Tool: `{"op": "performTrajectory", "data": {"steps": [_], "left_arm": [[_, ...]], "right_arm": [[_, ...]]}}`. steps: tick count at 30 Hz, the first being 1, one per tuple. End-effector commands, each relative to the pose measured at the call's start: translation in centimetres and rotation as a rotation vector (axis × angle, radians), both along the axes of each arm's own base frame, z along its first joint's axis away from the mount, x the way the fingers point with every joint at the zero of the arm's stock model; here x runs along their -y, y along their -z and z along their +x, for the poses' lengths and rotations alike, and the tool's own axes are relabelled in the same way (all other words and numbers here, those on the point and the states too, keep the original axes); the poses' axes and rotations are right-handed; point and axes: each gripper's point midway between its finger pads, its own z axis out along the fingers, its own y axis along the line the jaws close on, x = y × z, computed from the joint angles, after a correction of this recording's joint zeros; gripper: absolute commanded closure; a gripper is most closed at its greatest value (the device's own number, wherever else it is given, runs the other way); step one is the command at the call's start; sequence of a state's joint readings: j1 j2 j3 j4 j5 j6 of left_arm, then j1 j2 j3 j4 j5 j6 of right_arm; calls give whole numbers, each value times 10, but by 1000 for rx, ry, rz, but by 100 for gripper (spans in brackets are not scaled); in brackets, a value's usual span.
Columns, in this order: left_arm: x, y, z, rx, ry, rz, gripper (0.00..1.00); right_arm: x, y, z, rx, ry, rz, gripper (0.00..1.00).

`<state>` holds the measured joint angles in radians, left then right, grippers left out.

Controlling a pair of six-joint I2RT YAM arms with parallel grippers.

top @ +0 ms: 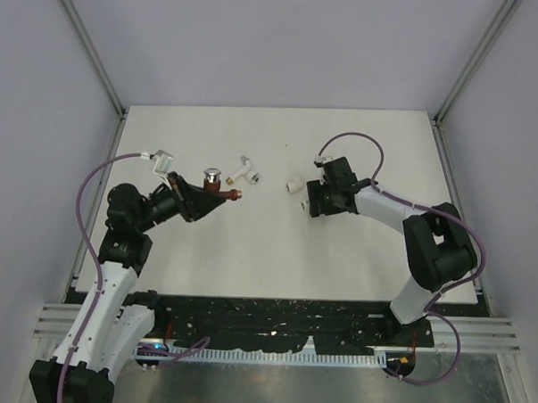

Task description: Install the water faucets

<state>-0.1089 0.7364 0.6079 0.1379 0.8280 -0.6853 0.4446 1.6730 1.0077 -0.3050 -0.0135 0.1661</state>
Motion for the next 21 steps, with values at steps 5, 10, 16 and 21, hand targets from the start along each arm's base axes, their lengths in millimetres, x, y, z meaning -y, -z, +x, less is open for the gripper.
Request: {"op": "performTrajectory", "data": {"steps": [5,10,16,21], "left_arm": [[-6,-3,-1,89,-25,67,100],[-7,-1,-1,83,-32,71,100],[-10,3,1,75,-55,98,100],[-11,3,1,75,-59,103,100]], "right_arm": [[-10,2,32,69,-40,-13,37],[-14,13,30,49,-69,-35,60],[-25,11,2,50,-95,-140,74],[-34,13,-40,-8,-95,-190,74]]}}
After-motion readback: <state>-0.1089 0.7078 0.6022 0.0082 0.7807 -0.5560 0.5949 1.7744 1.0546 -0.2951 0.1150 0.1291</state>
